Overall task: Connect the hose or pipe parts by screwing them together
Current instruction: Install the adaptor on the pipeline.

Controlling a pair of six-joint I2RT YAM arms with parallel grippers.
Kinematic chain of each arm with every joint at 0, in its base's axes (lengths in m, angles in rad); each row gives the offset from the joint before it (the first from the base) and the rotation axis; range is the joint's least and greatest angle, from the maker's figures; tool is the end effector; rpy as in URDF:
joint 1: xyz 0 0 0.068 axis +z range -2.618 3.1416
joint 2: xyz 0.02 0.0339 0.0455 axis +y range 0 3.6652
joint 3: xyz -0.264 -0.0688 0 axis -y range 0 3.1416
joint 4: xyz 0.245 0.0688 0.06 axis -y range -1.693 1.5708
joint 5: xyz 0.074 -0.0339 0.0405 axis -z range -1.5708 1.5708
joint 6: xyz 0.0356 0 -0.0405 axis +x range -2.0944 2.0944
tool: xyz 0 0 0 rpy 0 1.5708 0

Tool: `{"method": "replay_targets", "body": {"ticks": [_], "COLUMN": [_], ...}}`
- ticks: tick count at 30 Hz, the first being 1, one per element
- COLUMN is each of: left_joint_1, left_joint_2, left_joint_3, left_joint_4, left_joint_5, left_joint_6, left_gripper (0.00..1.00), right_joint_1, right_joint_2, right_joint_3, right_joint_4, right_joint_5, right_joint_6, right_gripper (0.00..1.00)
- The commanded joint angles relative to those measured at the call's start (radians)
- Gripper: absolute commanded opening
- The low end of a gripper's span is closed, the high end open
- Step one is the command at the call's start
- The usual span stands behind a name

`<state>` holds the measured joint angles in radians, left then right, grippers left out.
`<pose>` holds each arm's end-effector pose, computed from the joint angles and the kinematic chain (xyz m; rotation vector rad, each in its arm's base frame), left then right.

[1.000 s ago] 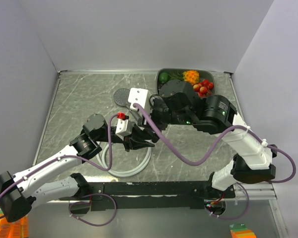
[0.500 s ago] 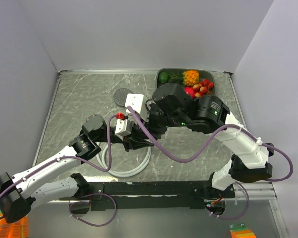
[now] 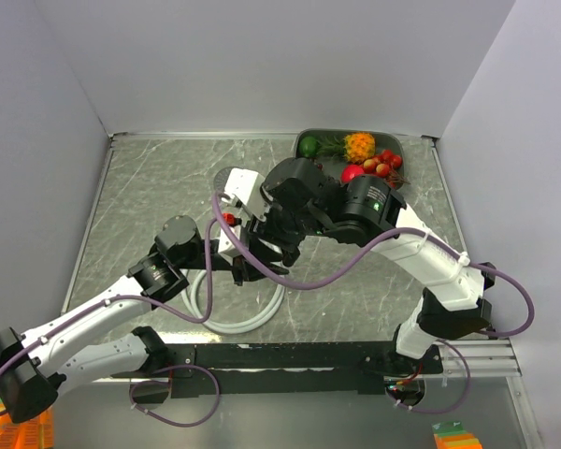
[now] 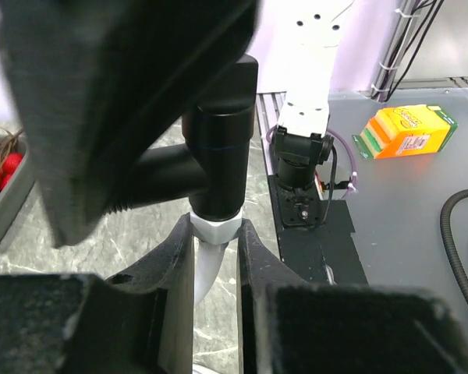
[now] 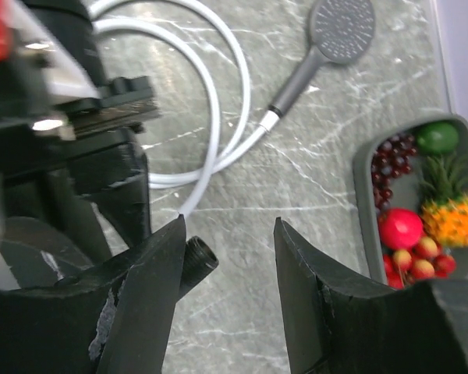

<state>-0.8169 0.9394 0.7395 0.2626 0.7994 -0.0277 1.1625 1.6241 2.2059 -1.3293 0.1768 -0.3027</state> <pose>0.1284 -0.1741 0.3429 1.2178 1.1426 -1.2514 0.1192 0.2598 0.4878 -1.4808 1.7799 0.2346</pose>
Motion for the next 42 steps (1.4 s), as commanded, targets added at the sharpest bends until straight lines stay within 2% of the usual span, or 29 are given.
{"method": "replay_targets", "body": {"ticks": [1,4,9,16,19,24,27,42], "left_joint_1": [-0.007,-0.005,-0.005,0.002,0.005,0.027,0.035,0.041], "left_joint_2": [-0.045,-0.053,-0.062,-0.06,-0.063,-0.063,-0.056,-0.036], "left_joint_3": [0.044,0.043,0.046,0.073,0.081,0.087,0.098,0.129], "left_joint_4": [0.066,0.063,0.079,0.066,0.073,0.075,0.06,0.015], "left_joint_5": [0.021,0.026,0.093,0.109,0.106,0.052,0.02,-0.112], "left_joint_6": [0.014,0.014,-0.018,-0.031,-0.044,-0.061,-0.058,-0.026], "left_gripper": [0.01,0.01,0.01,0.01,0.01,0.01,0.01,0.01], "right_joint_1": [0.006,0.0,-0.038,-0.098,-0.15,-0.152,-0.153,-0.067], "right_joint_2": [0.025,0.01,-0.032,-0.171,-0.24,-0.342,-0.362,-0.391], "right_joint_3": [0.049,0.052,0.031,-0.167,-0.248,-0.368,-0.394,-0.404], "right_joint_4": [-0.034,-0.024,-0.001,0.108,0.156,0.216,0.226,0.226], "right_joint_5": [0.098,0.124,0.058,-0.098,-0.17,-0.293,-0.325,-0.329], "right_joint_6": [0.033,0.028,0.001,-0.019,-0.021,-0.01,-0.006,0.027], "right_gripper": [0.57,0.57,0.55,0.51,0.44,0.32,0.28,0.23]}}
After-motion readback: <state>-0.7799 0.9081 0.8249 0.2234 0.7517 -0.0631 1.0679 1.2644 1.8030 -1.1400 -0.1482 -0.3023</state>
